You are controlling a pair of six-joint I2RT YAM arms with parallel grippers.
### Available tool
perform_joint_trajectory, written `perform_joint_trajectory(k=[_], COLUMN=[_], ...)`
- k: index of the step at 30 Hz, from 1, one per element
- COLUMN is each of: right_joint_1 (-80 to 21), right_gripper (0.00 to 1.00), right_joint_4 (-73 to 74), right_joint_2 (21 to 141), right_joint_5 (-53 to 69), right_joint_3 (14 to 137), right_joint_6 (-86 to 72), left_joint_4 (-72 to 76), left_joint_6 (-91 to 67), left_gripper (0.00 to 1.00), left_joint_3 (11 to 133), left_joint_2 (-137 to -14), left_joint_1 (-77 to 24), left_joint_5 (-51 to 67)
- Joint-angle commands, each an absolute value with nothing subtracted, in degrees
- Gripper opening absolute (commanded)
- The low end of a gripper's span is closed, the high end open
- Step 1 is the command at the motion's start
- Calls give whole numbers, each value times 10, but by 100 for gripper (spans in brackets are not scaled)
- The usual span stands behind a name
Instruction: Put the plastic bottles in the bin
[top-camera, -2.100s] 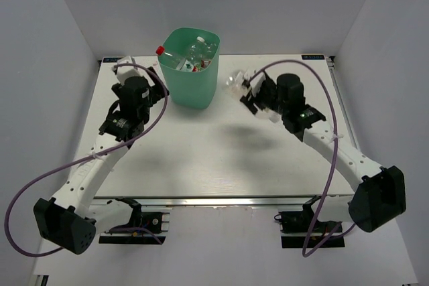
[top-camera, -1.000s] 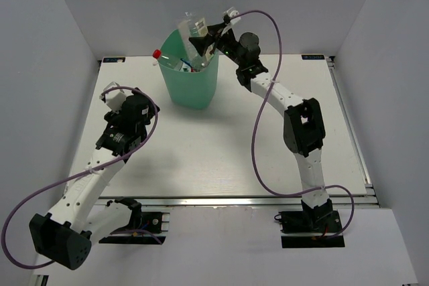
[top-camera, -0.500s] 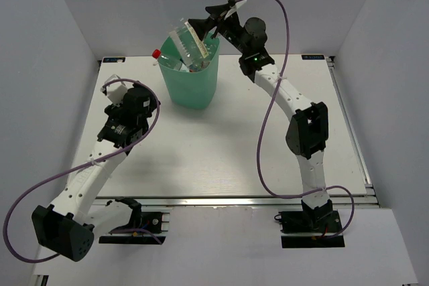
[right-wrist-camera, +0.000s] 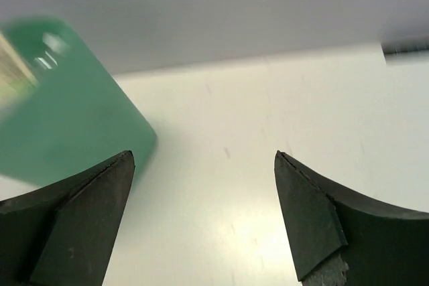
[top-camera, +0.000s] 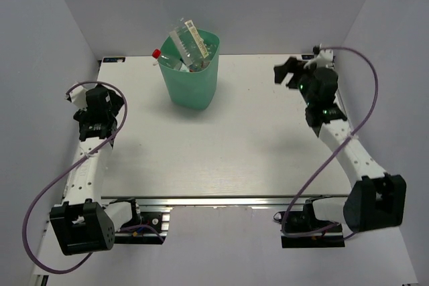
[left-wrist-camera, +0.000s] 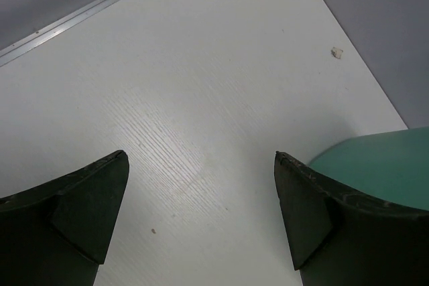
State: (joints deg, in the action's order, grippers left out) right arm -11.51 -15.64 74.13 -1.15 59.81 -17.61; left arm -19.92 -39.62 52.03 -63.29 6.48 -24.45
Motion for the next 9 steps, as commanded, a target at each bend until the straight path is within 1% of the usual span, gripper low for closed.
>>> perform_joint_trajectory(k=[1,2,5,9], right_joint_1=[-131,-130,-131,-131], right_gripper=[89,89,90,89], right_joint_4=[-134,-131,-132,-133], right_joint_2=[674,658,587,541], right_joint_5=[-125,-146,-165,-167], right_joint_3=[496,457,398,372], right_joint_6=[-178,-186,-185,-176], left_joint_4=[-140,-128,-99,-69], left_joint_6=[-360,-357,-347,-335], left_gripper=[98,98,98,98], left_joint_3=[497,490,456,429], left_joint_2=[-616,-609,-590,-562], left_joint_1=[69,69,69,69], left_joint_5=[-209,-213,-218,-201])
